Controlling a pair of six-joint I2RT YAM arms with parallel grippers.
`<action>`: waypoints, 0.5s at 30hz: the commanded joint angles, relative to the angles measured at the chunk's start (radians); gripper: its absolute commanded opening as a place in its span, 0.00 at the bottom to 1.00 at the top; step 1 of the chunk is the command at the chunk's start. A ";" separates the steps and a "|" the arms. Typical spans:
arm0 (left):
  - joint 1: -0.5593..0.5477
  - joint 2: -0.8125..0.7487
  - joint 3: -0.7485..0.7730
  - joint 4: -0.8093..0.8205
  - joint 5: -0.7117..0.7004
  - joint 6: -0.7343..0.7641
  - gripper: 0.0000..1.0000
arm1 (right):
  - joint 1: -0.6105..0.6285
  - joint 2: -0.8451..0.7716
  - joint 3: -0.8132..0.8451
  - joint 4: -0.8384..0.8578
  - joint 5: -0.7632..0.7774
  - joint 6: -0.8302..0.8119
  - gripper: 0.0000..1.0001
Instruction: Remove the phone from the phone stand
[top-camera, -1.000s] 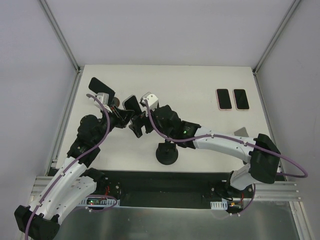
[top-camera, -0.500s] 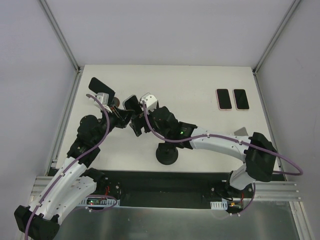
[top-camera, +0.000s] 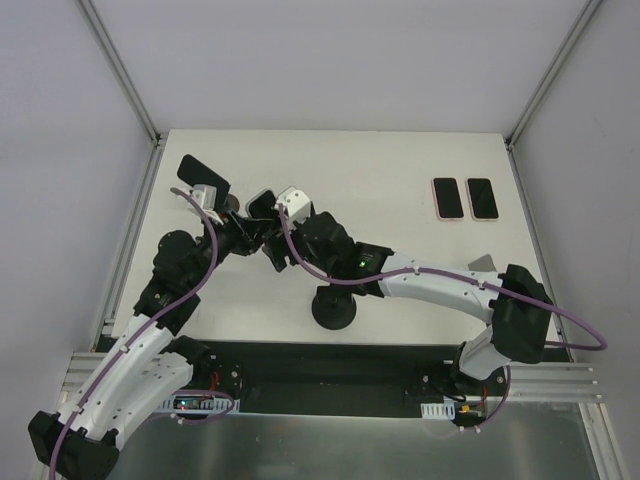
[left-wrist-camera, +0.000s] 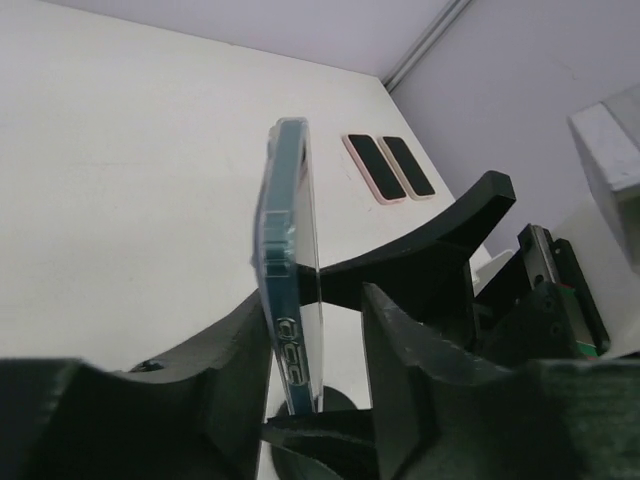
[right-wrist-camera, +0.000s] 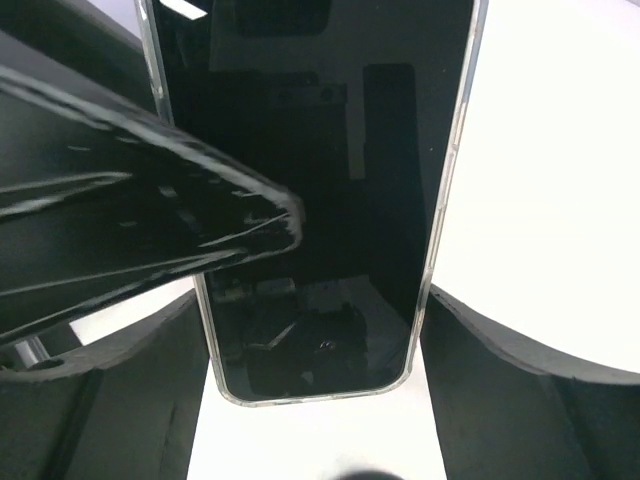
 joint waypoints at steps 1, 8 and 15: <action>0.003 -0.037 0.037 0.074 0.028 0.019 0.54 | -0.016 -0.042 0.076 -0.079 0.046 -0.056 0.03; 0.005 -0.090 0.079 -0.006 -0.049 0.108 0.91 | -0.105 -0.076 0.071 -0.260 0.026 -0.072 0.01; 0.008 -0.153 0.111 -0.073 -0.185 0.222 0.99 | -0.385 -0.078 0.044 -0.441 -0.036 -0.059 0.01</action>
